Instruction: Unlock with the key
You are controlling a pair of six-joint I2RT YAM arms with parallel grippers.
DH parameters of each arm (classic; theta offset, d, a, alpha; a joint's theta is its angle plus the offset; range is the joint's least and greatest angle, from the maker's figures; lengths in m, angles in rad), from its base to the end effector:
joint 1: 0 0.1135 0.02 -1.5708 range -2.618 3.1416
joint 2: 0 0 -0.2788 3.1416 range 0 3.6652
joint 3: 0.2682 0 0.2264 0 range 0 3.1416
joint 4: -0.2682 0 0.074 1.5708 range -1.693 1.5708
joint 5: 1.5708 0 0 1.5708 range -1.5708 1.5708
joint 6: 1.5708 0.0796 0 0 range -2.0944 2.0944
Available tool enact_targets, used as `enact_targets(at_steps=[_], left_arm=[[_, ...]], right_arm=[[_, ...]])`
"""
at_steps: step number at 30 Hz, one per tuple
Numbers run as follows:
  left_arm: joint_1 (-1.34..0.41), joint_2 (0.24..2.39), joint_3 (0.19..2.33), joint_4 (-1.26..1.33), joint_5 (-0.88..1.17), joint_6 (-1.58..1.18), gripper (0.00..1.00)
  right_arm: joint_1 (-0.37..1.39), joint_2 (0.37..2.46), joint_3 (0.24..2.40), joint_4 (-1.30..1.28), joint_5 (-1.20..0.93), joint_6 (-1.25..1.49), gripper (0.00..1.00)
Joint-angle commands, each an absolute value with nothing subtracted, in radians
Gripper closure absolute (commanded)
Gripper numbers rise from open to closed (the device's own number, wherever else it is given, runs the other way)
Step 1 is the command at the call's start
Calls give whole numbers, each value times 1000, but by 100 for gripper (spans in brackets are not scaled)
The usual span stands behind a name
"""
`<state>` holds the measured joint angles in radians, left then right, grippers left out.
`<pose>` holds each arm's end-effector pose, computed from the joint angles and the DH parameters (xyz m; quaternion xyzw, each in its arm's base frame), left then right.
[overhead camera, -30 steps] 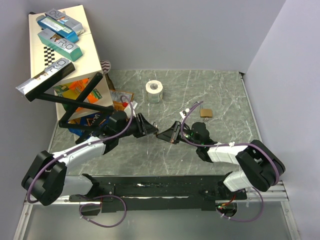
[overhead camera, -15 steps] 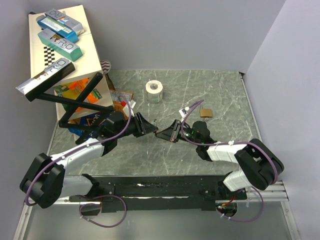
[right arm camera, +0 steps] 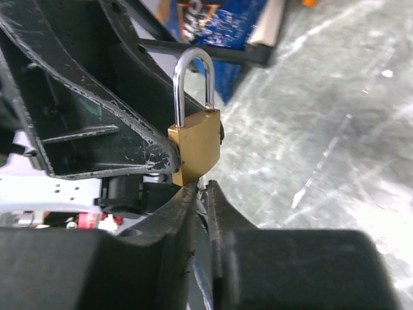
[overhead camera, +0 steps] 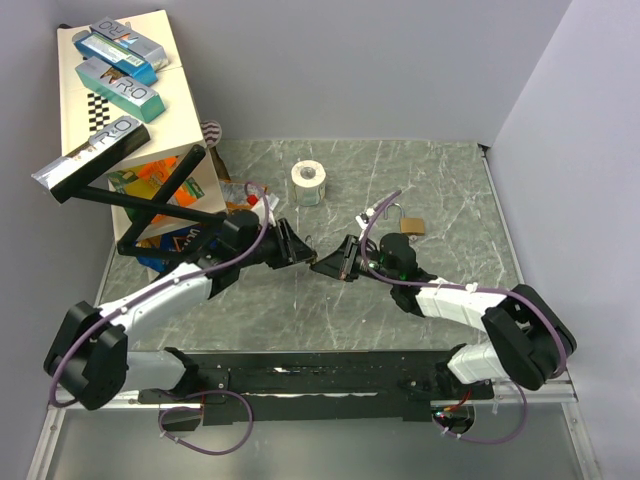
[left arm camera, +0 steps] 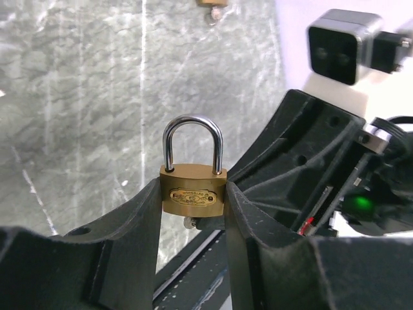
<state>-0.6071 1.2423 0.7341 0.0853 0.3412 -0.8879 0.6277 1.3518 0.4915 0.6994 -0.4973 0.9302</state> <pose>0.2196 -0.1850 0.2624 -0.0245 0.8323 -0.4683 0.2955 0.2119 0.2007 0.2362 -0.0464 0.7538 0.5746 0.3153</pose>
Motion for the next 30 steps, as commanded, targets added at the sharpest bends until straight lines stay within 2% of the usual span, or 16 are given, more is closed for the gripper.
enact_targets(at_steps=[1, 7, 12, 16, 20, 30], left_arm=[[-638, 1314, 804, -83, 331, -813, 99], [-637, 1402, 850, -130, 264, -749, 99], [-637, 1398, 841, -109, 268, -698, 99], [-637, 1348, 784, -36, 327, -626, 99], [-637, 1295, 726, 24, 408, -569, 99], [-637, 1220, 703, 3, 419, -552, 99]], right_arm=[[626, 1321, 529, 655, -420, 871, 74], [638, 1264, 465, 634, -402, 879, 50], [634, 1161, 474, 494, -356, 832, 39], [632, 1166, 647, 153, -281, 715, 37], [634, 1259, 814, -51, -262, 595, 37], [660, 1454, 1000, -139, -354, 515, 37]])
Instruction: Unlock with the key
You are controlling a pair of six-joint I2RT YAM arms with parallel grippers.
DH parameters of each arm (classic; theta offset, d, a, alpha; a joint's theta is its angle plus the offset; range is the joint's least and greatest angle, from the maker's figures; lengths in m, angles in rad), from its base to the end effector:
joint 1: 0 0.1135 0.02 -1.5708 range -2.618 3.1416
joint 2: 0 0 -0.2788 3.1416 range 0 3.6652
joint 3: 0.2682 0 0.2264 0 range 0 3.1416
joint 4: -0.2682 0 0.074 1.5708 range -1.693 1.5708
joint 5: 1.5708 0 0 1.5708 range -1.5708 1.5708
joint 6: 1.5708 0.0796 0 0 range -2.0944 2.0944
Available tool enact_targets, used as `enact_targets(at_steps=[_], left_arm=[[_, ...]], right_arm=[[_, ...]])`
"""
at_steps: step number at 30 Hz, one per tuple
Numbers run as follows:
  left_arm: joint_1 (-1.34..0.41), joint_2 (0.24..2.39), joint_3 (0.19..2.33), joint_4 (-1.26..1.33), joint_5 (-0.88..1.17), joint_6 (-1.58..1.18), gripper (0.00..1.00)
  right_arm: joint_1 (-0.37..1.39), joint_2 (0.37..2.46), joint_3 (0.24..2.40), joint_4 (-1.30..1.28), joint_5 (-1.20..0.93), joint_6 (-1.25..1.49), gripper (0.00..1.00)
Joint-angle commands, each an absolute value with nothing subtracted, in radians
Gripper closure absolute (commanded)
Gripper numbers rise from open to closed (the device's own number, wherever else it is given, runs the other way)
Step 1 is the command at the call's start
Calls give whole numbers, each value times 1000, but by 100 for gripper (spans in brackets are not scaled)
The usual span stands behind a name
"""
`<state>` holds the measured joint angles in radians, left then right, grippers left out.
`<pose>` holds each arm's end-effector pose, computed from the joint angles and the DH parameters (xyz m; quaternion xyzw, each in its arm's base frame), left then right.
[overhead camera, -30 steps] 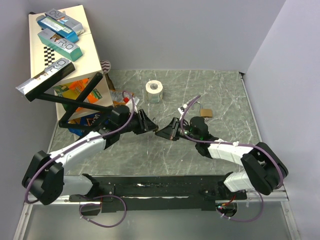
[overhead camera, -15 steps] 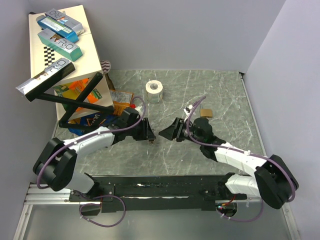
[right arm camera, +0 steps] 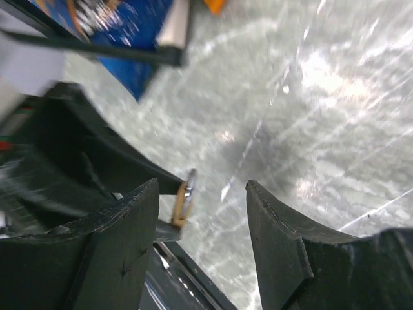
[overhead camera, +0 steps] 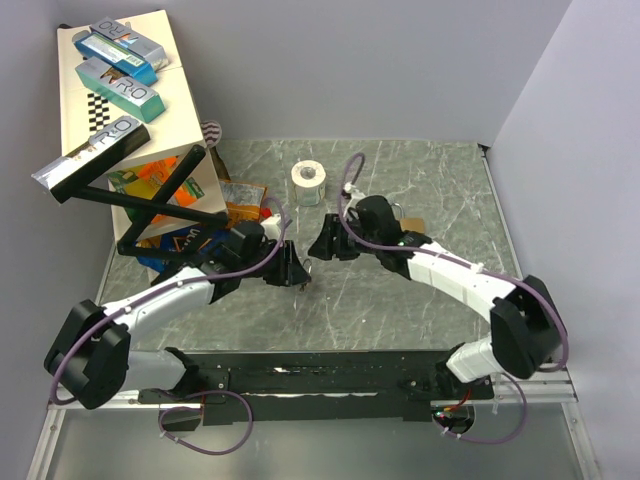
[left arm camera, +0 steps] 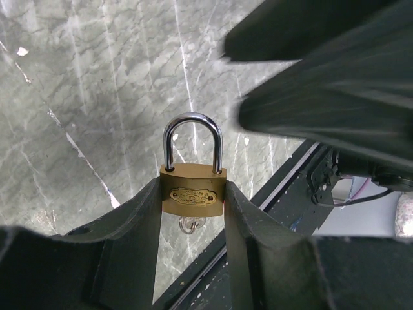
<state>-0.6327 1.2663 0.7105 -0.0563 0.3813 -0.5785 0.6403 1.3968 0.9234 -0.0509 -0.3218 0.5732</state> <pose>0.2039 -0.1862 0.2303 0.1110 0.8685 -0.3960 0.2766 0.2438 0.2130 0.2671 -0.1087 0.8518 0.3952 0.3261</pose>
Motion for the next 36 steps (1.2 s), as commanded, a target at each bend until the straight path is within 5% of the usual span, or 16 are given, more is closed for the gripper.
enact_targets(at_steps=[1, 13, 26, 36], left_arm=[[-637, 1215, 696, 5, 422, -554, 99], [-637, 1160, 681, -41, 410, -529, 99], [-638, 1155, 693, -86, 348, -518, 99], [-637, 1135, 667, -40, 512, -534, 99]], right_arm=[[667, 1471, 1032, -155, -359, 503, 37], [686, 1634, 1207, -324, -370, 425, 46], [687, 1667, 1252, -382, -394, 411, 81], [631, 1559, 1119, -237, -535, 408, 40]])
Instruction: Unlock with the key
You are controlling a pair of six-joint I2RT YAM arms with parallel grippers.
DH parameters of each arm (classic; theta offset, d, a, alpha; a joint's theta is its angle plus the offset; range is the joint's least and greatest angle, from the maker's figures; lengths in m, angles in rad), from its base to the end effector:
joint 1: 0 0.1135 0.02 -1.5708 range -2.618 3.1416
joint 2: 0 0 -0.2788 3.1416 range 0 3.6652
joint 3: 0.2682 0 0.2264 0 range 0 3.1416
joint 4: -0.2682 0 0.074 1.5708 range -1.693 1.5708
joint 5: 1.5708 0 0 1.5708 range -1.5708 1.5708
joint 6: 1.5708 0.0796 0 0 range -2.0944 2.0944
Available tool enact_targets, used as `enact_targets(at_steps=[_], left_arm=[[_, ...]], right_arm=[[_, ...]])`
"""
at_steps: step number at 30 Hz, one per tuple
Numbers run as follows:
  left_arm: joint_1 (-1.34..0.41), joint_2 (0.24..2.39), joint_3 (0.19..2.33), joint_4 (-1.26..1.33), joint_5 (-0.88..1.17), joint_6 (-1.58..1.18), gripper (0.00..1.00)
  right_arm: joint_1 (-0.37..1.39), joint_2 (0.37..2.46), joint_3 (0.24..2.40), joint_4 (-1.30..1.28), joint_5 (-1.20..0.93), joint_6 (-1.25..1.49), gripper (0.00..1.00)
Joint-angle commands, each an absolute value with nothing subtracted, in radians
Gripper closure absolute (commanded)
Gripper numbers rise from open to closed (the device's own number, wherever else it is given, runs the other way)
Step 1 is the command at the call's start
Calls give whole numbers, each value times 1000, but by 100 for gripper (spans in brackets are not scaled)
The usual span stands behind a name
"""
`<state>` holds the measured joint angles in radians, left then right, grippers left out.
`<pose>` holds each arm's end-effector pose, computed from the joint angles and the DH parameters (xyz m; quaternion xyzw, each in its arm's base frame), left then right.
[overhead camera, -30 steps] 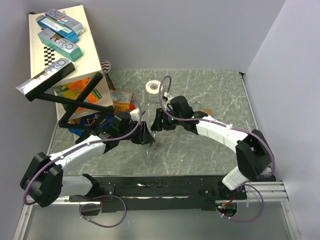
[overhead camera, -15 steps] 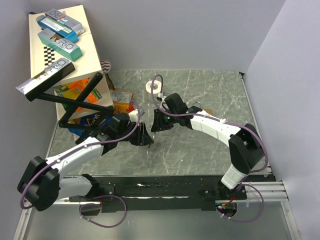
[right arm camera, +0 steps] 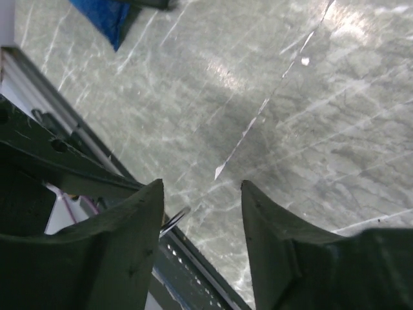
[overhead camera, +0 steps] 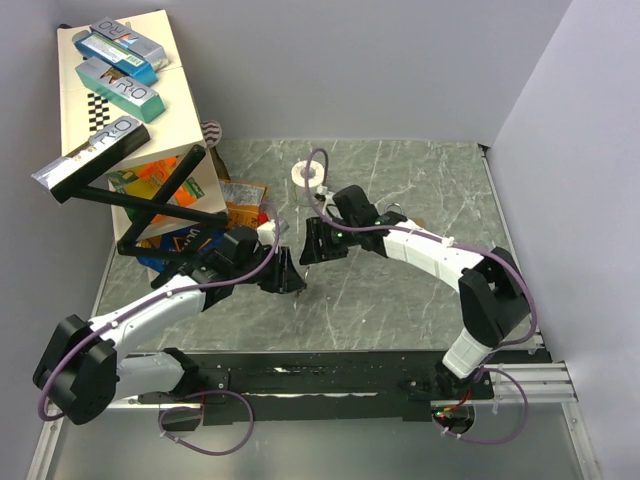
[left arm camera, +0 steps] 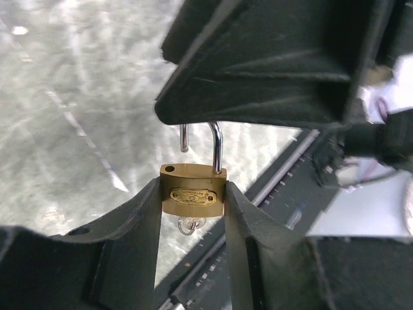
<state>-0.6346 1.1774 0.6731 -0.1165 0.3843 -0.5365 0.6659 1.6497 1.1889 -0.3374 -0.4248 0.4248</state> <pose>0.1864 -0.1743 0.2321 0.1300 0.8676 -0.3896 0.2803 0.2679 0.2522 0.2432 -0.1877 0.8894 0.3580 0.2136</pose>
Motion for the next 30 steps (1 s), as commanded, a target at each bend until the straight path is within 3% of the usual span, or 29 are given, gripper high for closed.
enact_targets(at_steps=[1, 12, 30], left_arm=[[-635, 1137, 667, -40, 535, -534, 99], [-627, 1121, 678, -49, 669, -531, 99], [-603, 1083, 652, -77, 563, -557, 99]], right_arm=[[624, 1533, 1099, -174, -564, 407, 38], [621, 1486, 962, 58, -834, 449, 37], [600, 1430, 882, 74, -914, 469, 39]])
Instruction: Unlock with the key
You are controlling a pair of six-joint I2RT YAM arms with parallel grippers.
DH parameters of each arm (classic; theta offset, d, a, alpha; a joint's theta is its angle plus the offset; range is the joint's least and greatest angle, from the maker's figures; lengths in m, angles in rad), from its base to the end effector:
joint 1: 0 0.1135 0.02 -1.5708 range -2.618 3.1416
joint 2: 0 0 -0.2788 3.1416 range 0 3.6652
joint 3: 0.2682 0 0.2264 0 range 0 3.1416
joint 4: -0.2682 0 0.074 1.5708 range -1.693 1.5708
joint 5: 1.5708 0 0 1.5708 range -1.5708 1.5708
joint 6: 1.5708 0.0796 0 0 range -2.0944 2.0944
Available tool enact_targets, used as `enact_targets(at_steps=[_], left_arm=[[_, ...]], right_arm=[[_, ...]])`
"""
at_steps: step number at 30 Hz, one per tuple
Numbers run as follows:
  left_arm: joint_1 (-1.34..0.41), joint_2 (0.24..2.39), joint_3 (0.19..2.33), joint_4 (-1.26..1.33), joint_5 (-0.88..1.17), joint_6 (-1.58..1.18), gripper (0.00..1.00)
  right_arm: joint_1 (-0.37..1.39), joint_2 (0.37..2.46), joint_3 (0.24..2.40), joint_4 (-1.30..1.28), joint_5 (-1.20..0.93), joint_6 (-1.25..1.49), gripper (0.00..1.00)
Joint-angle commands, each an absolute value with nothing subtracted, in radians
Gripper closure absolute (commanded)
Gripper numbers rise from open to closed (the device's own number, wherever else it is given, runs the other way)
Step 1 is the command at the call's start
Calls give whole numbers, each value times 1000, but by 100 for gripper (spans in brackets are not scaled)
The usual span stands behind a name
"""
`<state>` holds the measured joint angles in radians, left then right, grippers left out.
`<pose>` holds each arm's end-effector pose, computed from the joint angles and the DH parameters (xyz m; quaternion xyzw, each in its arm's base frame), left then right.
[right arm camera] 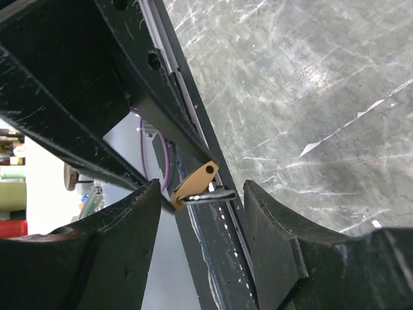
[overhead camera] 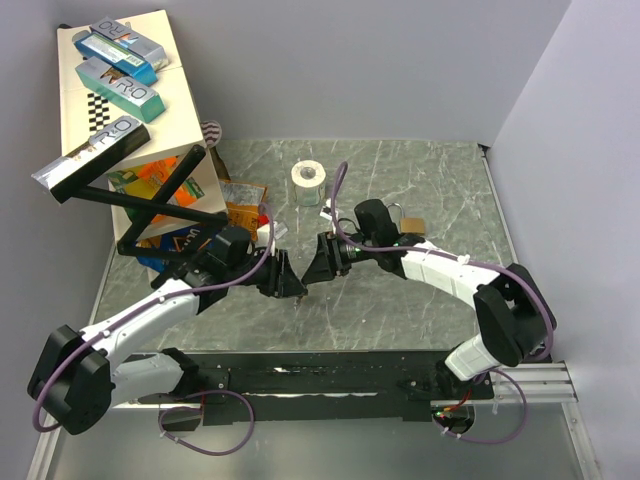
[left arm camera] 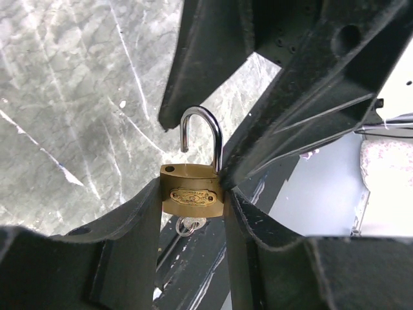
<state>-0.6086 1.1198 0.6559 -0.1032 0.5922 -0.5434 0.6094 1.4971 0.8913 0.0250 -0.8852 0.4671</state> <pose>0.1704 -0.1729 0.2452 0.1676 0.8335 -0.4651 0.2465 0.2247 0.2320 0.2483 -0.2595 0.7787 0.5436 0.1754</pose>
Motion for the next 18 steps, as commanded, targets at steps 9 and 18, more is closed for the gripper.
enact_targets(at_steps=[9, 18], left_arm=[[-603, 1092, 660, -104, 542, -548, 99], [-601, 1086, 669, -143, 456, -558, 99]], right_arm=[[601, 1430, 874, 117, -916, 497, 52], [603, 1420, 887, 46, -907, 456, 67]])
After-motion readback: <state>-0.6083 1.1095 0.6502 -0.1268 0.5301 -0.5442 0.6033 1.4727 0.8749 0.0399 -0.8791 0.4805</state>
